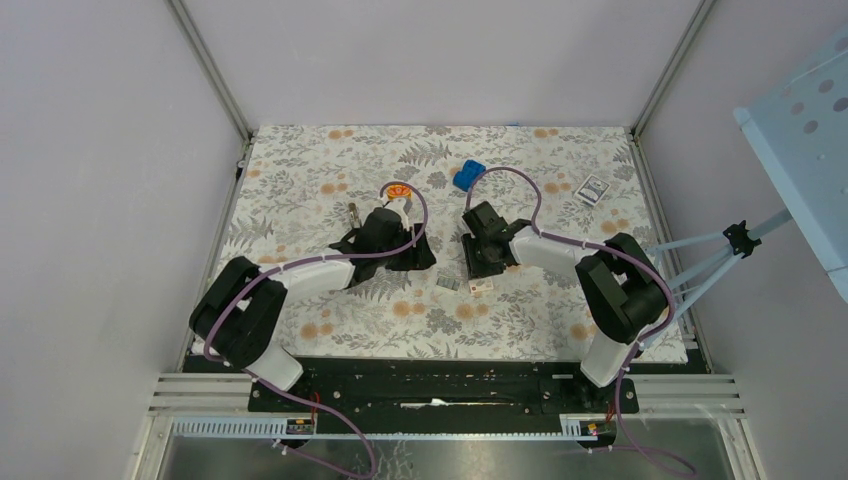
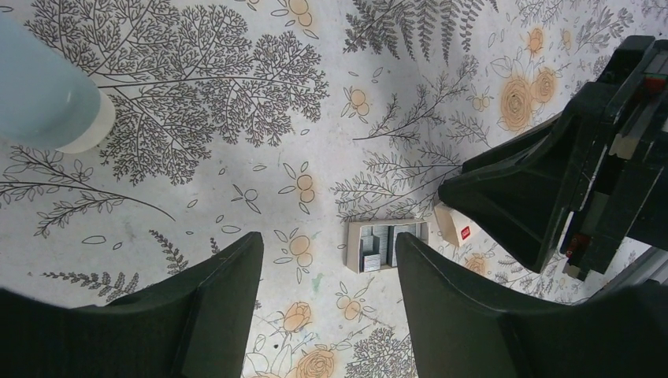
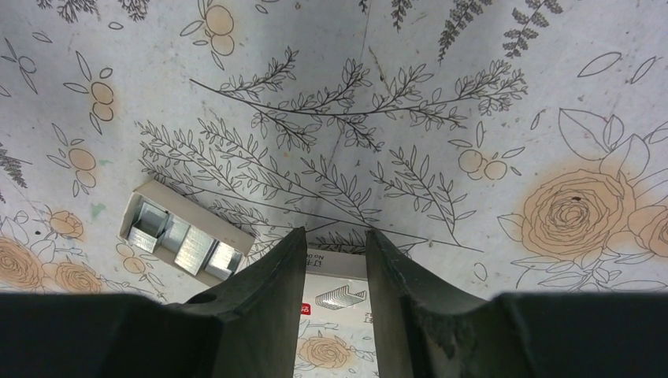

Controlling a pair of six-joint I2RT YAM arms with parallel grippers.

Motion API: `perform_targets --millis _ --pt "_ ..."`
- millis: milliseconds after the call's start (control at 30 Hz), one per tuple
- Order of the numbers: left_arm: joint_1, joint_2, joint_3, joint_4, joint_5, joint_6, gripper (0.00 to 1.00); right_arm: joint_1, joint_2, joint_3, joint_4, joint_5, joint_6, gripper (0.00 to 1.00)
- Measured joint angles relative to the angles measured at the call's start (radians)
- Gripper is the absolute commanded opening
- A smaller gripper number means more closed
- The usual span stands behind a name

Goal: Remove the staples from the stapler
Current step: Adjust the staple box at the center of the board.

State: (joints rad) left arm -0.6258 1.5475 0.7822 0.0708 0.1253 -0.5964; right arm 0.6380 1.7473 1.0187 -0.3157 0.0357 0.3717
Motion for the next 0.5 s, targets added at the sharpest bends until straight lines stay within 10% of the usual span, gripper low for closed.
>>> perform_targets --millis 500 --pt "-0.041 0.045 -0.006 0.05 0.042 -0.003 0.61 0.006 -0.03 -0.018 -0.076 0.103 0.131 0.51"
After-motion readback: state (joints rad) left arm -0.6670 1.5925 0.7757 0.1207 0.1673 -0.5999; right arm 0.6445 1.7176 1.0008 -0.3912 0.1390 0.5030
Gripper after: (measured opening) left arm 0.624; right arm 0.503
